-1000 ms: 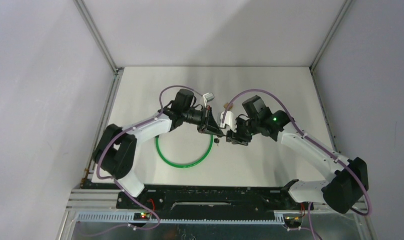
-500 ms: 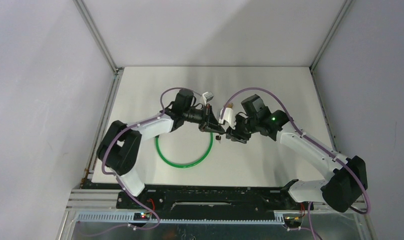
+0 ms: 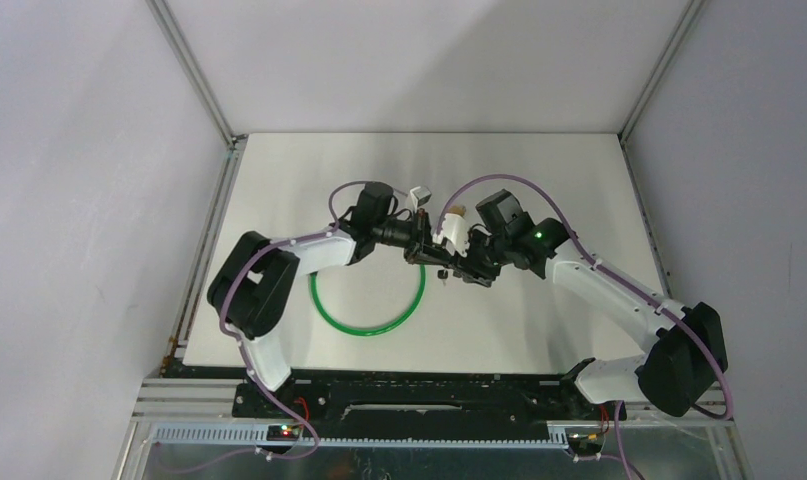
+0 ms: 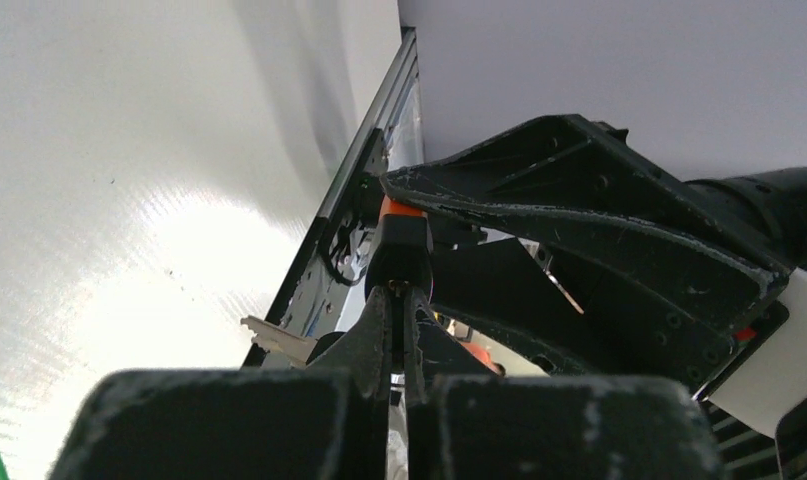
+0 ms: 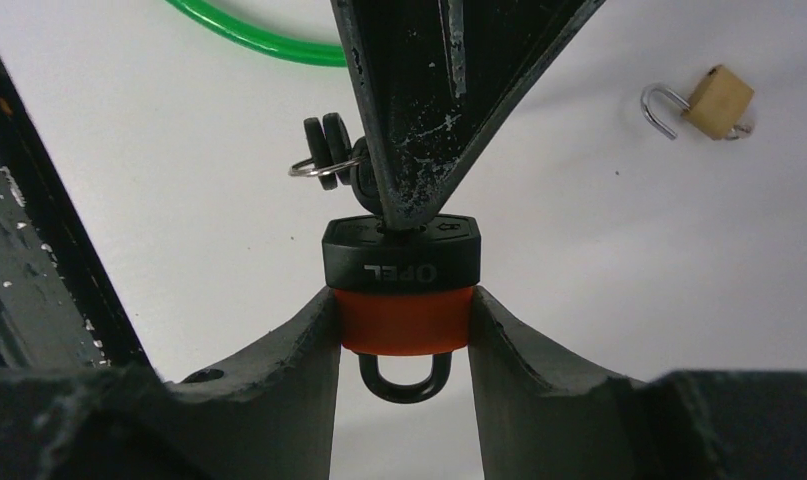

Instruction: Unlock with the key

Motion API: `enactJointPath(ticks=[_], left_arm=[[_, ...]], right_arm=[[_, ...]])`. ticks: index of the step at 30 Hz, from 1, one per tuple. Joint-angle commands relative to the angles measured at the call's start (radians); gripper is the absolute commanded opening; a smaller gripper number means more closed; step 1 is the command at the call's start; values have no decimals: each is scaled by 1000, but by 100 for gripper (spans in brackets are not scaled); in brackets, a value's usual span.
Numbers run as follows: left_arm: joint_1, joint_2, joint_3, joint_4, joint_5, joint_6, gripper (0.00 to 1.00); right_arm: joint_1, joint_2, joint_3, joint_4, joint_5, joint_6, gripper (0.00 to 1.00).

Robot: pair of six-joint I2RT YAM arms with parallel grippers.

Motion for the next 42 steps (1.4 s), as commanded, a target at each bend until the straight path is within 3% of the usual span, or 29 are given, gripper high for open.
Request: enactJointPath(ticks=[1,11,20,26,31,34,38,42], left_arm=[[-33,29,-25,183,-38,-113,0],[-51,37,-13,176,-32,-57,0],[-49,-10,124,-170,-17,451,0],[-59,-29,152,-230,12,623,0],[-75,-88,143,-318,28,896,0],[-79,-118,146,-360,8,980,1],[-49,-123,185,-378,-12,928,20],[-2,-109,234,-366,-32,778,36]], right_arm=[[40,-3,78,156,-33,27,0],[-10,-6,79,161,-119,18,0],[-137,11,77,75,-376,-10,0],[-194,50,77,51,-531,-20,0],[-237,98,76,8,-678,-47,0],[-235,104,77,-3,-659,-52,0],[-221,62,69,41,-537,-32,0],[-141,-18,8,121,-290,-50,0]])
